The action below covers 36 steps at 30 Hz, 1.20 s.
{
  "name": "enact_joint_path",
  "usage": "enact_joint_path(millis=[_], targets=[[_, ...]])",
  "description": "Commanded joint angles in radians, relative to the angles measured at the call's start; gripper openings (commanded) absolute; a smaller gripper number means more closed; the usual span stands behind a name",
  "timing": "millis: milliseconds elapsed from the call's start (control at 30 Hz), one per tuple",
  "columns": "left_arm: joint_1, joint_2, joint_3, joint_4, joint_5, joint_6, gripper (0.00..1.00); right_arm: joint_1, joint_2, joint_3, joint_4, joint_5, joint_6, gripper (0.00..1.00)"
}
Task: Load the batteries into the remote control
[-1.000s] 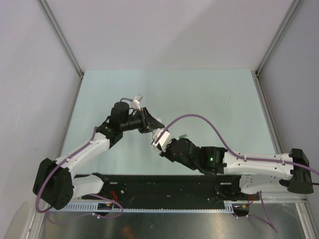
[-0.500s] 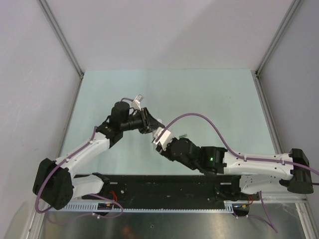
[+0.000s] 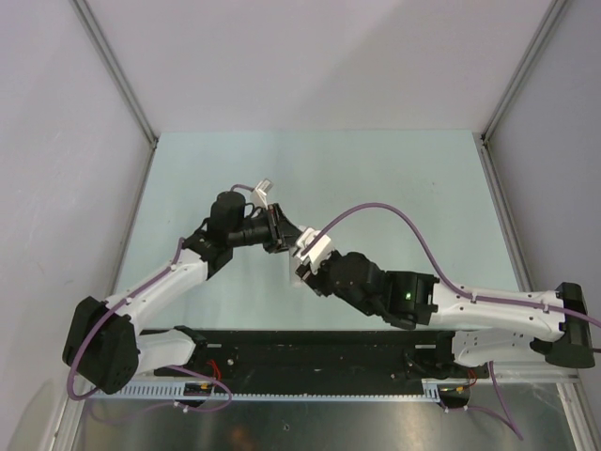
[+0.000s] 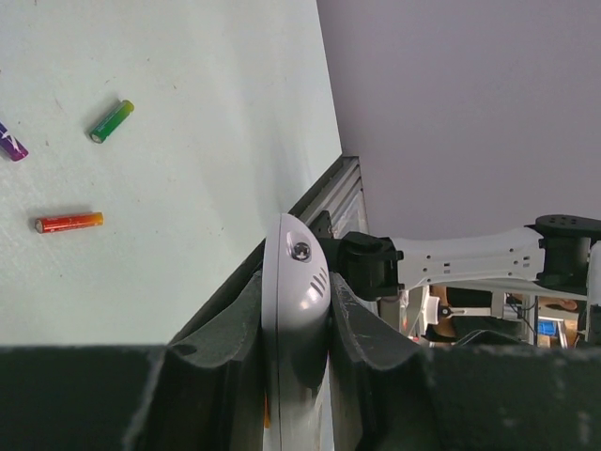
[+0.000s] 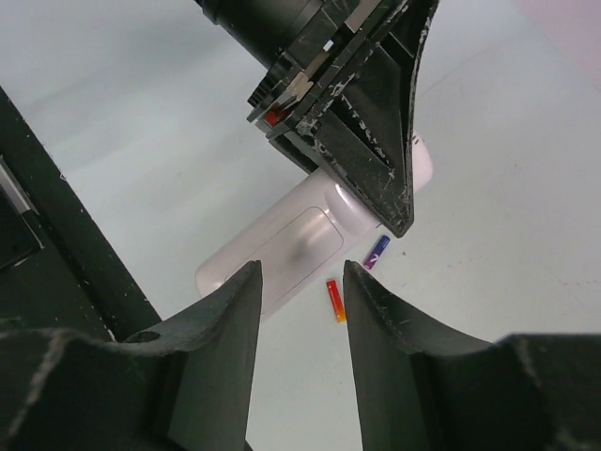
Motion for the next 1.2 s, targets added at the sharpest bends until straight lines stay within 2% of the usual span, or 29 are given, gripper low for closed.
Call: enact_joint_path(millis=[0,167,800,1000,1100,1167], targets=[[-0.007,-0.009,0.017,0.046,0.036,-0.018,0.0,-0.005,-0.022,0.042,-0.023,0.015,-0.002,0.44],[-0.005,-0.009,0.025,0.044,0.05,-0.037,0.0,0.012,-0.011,0.042,-0.068,-0.003,-0.022,0.46],[-0.005,-0.038,0.02,0.046,0.056,-0.049,0.0,0.032,0.05,0.042,-0.071,-0.017,-0.031,0.44],[-0.007,-0.044,0.016,0.046,0.06,-0.049,0.0,0.024,0.052,0.042,-0.078,-0.005,-0.031,0.4],[-0.011,-0.049,0.014,0.046,0.059,-0.049,0.0,0.017,0.06,0.042,-0.078,0.007,-0.028,0.33],[-0.016,-0.055,0.01,0.046,0.057,-0.049,0.0,0.007,0.063,0.042,-0.077,0.017,-0.023,0.23]])
